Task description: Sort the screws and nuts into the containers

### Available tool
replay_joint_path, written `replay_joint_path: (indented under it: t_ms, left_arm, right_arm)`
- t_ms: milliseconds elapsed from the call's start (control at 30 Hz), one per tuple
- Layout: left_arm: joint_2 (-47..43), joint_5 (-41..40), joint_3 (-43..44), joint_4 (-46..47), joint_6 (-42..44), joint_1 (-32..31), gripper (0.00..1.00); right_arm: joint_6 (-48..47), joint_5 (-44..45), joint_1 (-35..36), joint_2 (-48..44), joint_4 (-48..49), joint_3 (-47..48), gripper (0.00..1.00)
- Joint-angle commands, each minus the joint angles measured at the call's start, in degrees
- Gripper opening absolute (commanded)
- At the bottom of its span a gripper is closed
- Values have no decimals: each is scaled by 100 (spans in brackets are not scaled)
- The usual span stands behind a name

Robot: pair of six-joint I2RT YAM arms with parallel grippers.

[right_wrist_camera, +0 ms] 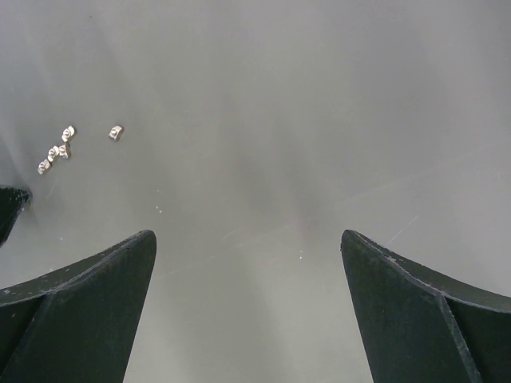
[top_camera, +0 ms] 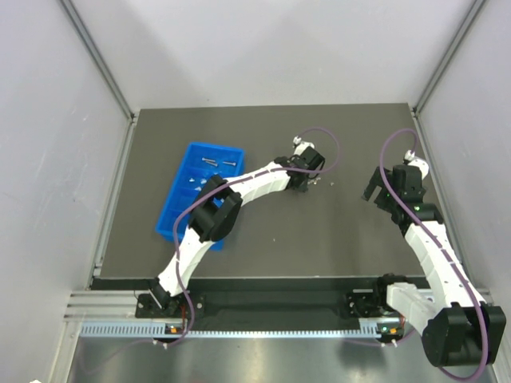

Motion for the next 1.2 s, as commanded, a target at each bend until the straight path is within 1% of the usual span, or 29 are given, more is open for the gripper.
replay_joint_path:
  t_ms: [0,67,167,300,533,667,733,867,1033,1167]
  left_arm:
    - [-189,3,-252,-732,-41,-23,34]
    - [-171,3,-261,-767,-67,-23,40]
    - [-162,21,-331,-838,-164,-40,41]
    - [-154,82,-446,-733,-252,-40,31]
    - [48,91,-288,-680,-217,-40,27]
    - [75,82,-287,-645,-208,-40,32]
    - [84,82,-287,-636,-234,-31,32]
    - [84,144,-296,-513,-314,-31,28]
    - [154,144,-244,-521,-349,-31,27]
    - [172,83,-261,-495,-393,-31,20]
  right_arm:
    - [-8,18,-64,-54,84,58,100]
    - [-8,18,-64,-54,93,58,100]
    - [-8,10,-64,-62,84,58,100]
    - [1,1,-64,-63,102,32,100]
    - [-17,9,-73,-80,102,32,100]
    - [-8,10,-64,-89,102,14,100]
    - [-8,1,-64,-89,102,23,100]
    - [-17,10,-64,-106,93,23,100]
    - [-8,10,-64,-107,84,23,100]
    - [-17,18,-55,-106,84,23,100]
